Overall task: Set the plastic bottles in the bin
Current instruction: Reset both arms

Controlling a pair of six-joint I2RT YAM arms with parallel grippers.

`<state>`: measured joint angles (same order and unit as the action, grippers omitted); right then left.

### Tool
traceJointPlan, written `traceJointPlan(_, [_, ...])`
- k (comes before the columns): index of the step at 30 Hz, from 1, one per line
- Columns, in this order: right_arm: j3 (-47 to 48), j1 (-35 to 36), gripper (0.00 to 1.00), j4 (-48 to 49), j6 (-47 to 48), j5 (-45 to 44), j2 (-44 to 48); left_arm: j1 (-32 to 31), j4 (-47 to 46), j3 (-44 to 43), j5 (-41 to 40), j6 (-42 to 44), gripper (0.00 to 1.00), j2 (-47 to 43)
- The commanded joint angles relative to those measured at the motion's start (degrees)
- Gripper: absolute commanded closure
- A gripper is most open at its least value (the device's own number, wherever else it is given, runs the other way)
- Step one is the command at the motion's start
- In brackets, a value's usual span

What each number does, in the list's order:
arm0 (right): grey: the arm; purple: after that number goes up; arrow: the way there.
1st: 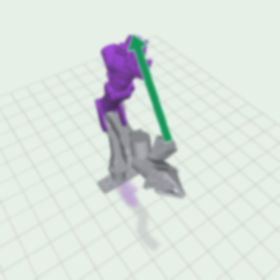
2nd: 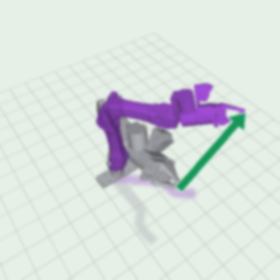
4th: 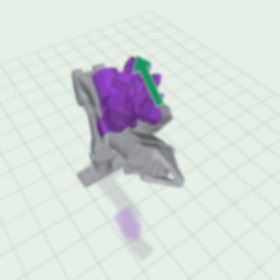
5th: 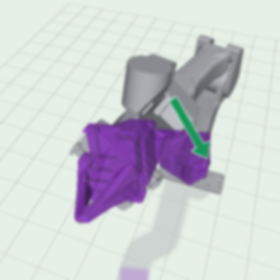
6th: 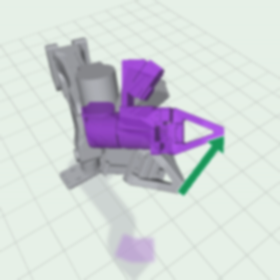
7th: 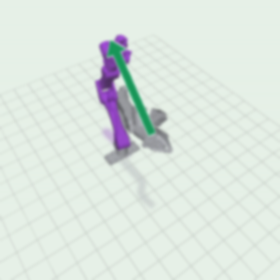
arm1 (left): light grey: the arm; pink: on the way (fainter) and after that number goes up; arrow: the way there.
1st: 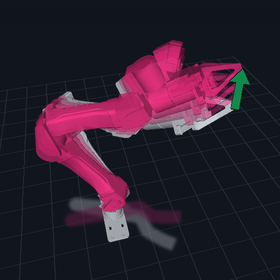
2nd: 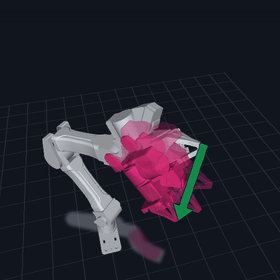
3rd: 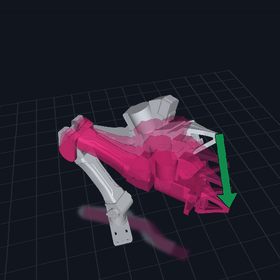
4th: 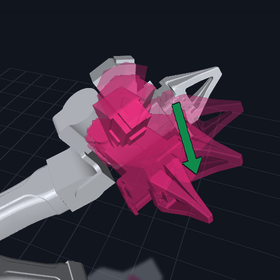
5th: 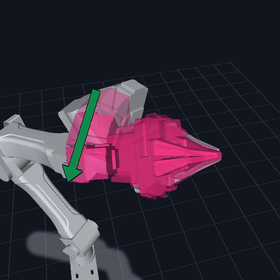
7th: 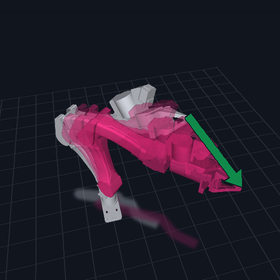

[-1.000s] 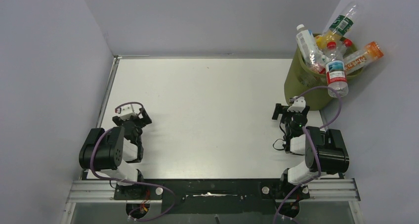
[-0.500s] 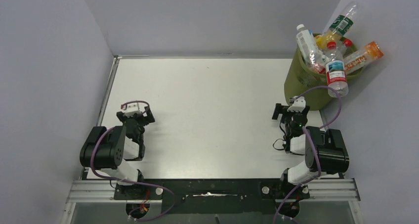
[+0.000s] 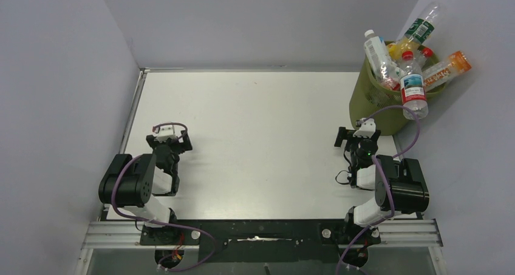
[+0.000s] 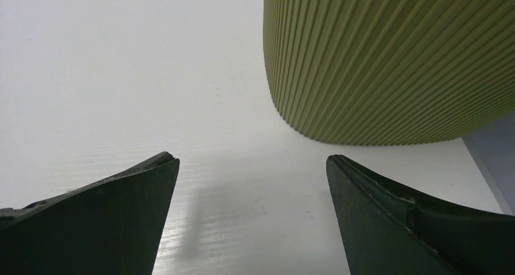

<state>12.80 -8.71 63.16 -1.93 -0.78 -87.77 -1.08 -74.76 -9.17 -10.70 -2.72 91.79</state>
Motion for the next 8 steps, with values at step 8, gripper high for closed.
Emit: traceJointPlan(8, [1.94, -0.76, 0.02, 2.46, -0.2, 0.78, -0.09, -0.1, -2.75, -0.85, -0.16, 0.66, 0.08, -0.27])
